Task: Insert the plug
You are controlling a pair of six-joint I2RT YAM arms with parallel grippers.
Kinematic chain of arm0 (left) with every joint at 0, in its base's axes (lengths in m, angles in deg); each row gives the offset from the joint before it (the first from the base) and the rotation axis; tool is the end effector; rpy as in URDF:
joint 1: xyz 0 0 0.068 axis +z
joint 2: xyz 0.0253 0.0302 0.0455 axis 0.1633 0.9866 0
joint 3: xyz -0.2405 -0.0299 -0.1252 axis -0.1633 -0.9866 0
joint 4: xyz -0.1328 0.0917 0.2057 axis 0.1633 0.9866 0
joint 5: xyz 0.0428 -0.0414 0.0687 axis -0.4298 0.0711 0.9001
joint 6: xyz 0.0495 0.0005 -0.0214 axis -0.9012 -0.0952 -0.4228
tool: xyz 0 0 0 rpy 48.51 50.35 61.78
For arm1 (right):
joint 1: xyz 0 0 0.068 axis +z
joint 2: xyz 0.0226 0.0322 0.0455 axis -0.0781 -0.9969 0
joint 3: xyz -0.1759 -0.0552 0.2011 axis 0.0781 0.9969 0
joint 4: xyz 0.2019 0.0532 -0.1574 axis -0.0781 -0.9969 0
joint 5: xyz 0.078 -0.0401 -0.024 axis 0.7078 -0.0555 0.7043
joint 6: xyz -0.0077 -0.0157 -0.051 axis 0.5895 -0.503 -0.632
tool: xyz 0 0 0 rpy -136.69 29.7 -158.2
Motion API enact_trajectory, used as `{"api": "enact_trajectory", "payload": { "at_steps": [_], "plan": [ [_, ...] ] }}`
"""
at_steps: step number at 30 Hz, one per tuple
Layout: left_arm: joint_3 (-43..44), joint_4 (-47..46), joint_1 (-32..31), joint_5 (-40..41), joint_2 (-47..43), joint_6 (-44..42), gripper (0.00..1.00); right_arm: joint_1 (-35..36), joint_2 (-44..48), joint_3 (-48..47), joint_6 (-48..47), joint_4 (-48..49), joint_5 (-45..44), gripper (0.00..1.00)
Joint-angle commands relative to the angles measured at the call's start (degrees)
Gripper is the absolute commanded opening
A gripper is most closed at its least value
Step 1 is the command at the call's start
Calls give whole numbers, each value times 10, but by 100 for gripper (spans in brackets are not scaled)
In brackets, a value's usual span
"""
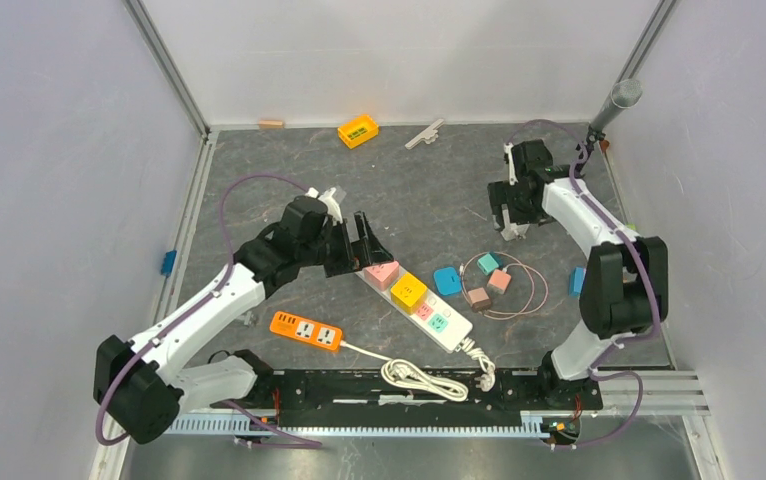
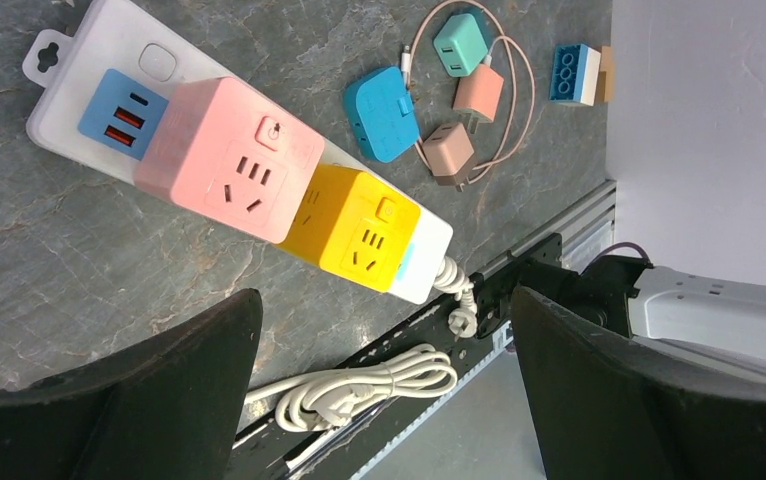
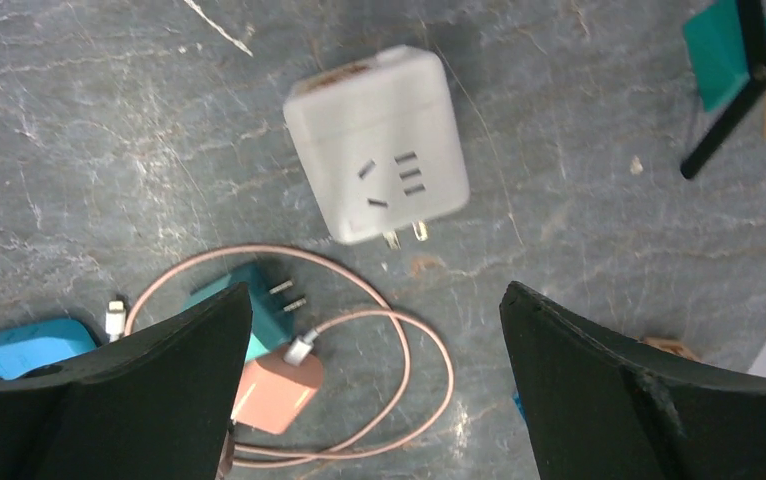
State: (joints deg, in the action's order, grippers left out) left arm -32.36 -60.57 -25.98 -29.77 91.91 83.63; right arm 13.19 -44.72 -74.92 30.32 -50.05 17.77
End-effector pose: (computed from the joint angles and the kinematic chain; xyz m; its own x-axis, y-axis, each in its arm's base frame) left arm 0.1904 -0.1470 0.2883 -0.8724 -0.2170 -0.4381 0.1618 0.7174 -0.6776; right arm 0.3325 0.0451 0.2409 -0.9001 -0.0557 -0.4320 -0.0079 0.9937 -0.1117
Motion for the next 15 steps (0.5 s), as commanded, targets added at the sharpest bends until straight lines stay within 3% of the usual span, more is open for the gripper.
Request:
{"api": "enact_trajectory", "payload": {
  "at_steps": [1, 8, 12, 15],
  "plan": [
    [20, -27, 12, -34, 16, 13, 100, 1, -45, -41, -23, 23, 24, 98],
    [32, -30, 21, -54, 39, 6, 100, -4, -93, -66, -39, 34, -33, 98],
    [32, -35, 25, -67, 56, 7, 100, -10, -114, -64, -64, 46, -9, 97],
    [37, -36, 29, -77, 67, 5, 100, -11, -119, -56, -77, 60, 19, 91]
  ]
}}
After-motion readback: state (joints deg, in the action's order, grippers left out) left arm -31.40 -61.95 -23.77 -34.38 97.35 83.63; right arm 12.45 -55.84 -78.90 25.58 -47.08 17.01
